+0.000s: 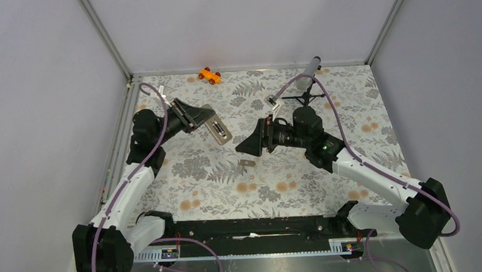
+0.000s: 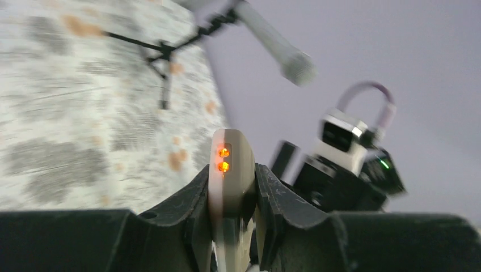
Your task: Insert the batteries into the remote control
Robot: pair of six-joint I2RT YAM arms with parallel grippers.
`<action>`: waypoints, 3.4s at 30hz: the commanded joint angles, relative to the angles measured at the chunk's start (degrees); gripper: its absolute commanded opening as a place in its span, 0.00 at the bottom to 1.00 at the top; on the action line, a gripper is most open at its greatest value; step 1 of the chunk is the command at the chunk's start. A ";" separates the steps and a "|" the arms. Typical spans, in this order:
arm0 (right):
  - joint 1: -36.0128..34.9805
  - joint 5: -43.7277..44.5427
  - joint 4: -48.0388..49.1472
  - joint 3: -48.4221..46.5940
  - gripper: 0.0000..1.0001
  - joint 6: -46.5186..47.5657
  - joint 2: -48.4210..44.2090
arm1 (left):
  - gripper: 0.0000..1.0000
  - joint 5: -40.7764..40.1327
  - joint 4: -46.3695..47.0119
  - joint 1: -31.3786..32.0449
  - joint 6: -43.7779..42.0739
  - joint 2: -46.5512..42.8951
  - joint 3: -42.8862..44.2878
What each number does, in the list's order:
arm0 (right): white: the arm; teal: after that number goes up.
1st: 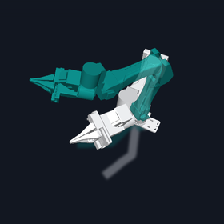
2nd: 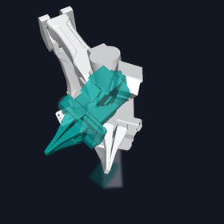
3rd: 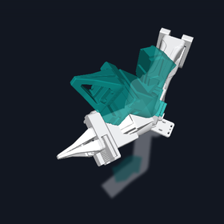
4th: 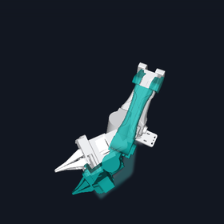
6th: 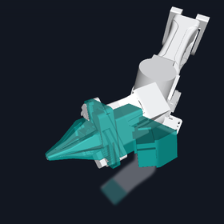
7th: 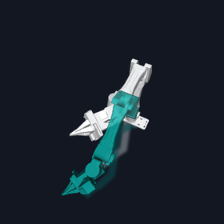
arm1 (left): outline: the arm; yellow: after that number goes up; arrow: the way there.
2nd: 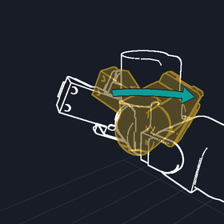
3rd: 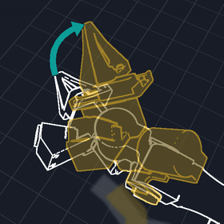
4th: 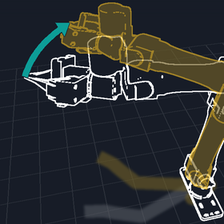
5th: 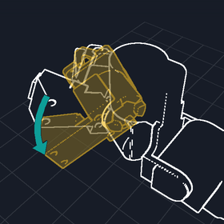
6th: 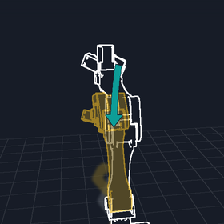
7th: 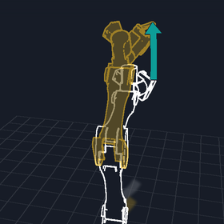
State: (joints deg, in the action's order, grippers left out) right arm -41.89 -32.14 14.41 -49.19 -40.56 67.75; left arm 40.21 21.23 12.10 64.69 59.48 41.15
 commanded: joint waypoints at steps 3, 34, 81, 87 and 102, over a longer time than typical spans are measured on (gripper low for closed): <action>0.02 13.24 -16.98 -0.78 0.82 21.12 4.04 | 0.00 -17.12 -32.01 -6.36 -14.90 -3.75 4.80; -8.45 26.91 -32.39 -16.10 0.62 70.80 34.75 | 0.00 -14.61 -37.29 -20.58 -18.46 -3.91 4.07; -3.70 30.56 -36.45 -25.41 0.44 33.47 34.18 | 0.00 -8.69 -35.04 -22.20 -16.18 -6.16 -1.94; -3.90 33.54 -40.67 -27.44 0.38 47.76 38.00 | 0.00 -8.57 -35.65 -22.17 -16.85 -6.74 -1.79; -4.06 32.54 -42.69 -32.25 0.38 54.01 45.96 | 0.00 -8.29 -35.81 -22.21 -17.97 -5.44 -1.01</action>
State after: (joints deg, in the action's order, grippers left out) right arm -45.36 0.45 -28.16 -77.73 11.25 112.51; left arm 30.26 -17.06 -9.78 47.59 54.11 38.85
